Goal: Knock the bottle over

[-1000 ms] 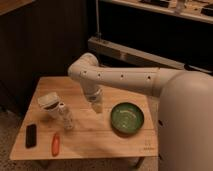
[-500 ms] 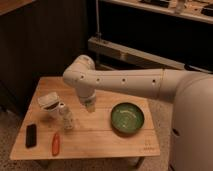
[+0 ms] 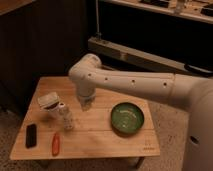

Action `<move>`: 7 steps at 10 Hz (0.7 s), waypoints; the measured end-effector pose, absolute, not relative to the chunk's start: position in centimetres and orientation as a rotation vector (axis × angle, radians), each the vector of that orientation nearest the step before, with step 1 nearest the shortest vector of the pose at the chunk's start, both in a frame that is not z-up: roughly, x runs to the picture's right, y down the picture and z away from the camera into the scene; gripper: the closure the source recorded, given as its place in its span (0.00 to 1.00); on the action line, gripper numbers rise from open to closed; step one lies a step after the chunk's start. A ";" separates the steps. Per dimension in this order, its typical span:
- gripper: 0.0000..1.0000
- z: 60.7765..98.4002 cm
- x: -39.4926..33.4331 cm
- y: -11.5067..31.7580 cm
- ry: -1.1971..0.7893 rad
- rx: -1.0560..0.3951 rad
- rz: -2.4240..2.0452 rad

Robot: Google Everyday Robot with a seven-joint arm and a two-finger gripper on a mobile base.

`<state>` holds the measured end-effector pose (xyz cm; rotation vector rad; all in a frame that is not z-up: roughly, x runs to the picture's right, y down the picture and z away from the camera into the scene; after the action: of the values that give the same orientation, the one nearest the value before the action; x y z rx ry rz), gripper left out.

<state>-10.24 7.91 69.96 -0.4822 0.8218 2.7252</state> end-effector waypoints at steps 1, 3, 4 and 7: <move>0.86 69.7 -10.1 7.4 0.759 -0.607 2.725; 0.86 69.6 -10.6 6.9 0.671 -0.666 2.727; 0.86 69.7 -11.1 6.4 0.639 -0.672 2.726; 0.86 70.4 -13.5 5.9 0.593 -0.674 2.698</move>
<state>-13.47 5.89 70.39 -0.6738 0.5930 2.6982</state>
